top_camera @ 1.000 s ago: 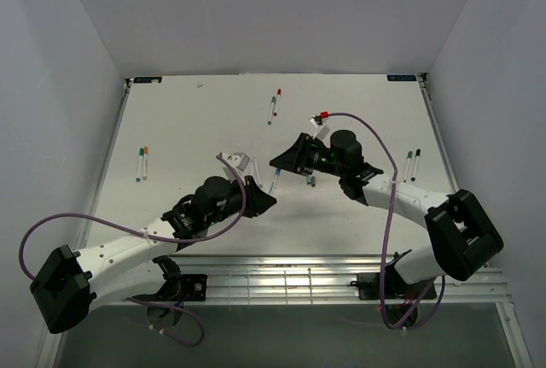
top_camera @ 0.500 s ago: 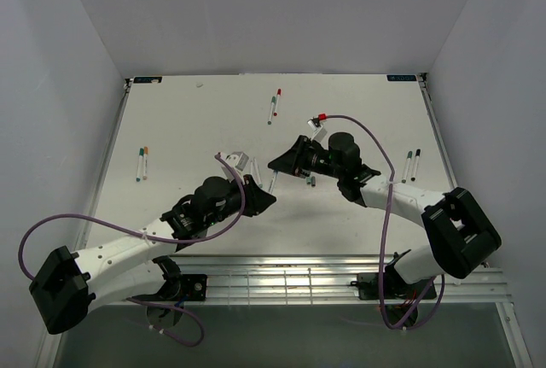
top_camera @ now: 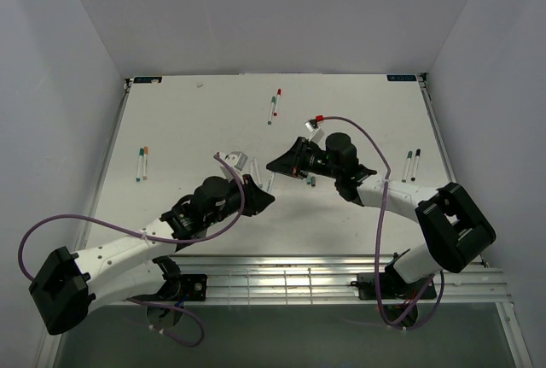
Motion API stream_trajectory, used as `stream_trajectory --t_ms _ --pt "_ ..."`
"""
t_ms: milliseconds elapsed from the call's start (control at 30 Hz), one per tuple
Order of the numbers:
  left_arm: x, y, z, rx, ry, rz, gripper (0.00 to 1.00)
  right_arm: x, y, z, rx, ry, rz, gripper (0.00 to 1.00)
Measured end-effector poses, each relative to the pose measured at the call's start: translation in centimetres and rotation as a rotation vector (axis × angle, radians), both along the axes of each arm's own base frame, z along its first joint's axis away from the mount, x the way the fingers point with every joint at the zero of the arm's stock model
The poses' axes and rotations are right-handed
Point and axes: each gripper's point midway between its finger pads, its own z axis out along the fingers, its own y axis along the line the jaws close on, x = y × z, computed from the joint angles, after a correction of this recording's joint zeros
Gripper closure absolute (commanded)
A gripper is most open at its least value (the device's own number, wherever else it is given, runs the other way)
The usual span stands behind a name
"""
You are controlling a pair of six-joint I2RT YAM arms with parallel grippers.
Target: Open the pen caps
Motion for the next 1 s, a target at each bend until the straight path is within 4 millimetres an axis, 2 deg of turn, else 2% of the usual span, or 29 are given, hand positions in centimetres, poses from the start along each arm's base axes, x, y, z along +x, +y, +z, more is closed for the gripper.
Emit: stream_trajectory --t_ms 167,367,467,633,733,800,833,933,1000 --pt "0.0 0.1 -0.2 0.004 -0.004 -0.006 1.00 0.5 0.0 0.0 0.009 0.020 -0.025 0.92" --pt "1.1 0.7 0.4 -0.023 -0.043 0.039 1.00 2.0 0.7 0.6 0.098 0.092 -0.005 0.92" --pt "1.2 1.1 1.2 -0.057 -0.073 0.061 1.00 2.2 0.9 1.2 0.135 0.137 0.020 0.92" --pt "1.6 1.6 3.4 -0.123 -0.131 0.097 1.00 2.5 1.5 3.8 0.178 0.129 0.060 0.92" --pt "1.7 1.7 3.9 -0.138 -0.140 0.106 1.00 2.6 1.5 4.2 0.173 0.140 0.074 0.92" --pt "0.9 1.7 2.6 -0.107 -0.105 0.073 1.00 5.1 1.4 4.4 0.107 0.113 -0.008 0.92" --pt "0.1 1.5 1.6 -0.085 -0.079 0.043 1.00 7.2 0.9 5.2 0.075 0.069 -0.075 0.92" --pt "-1.3 1.4 -0.5 -0.029 -0.016 -0.008 1.00 12.6 -1.6 8.3 -0.025 -0.116 -0.274 0.92" --pt "-1.6 1.5 -1.0 -0.014 0.001 -0.016 1.00 14.6 -3.8 9.3 -0.109 -0.213 -0.384 0.92"
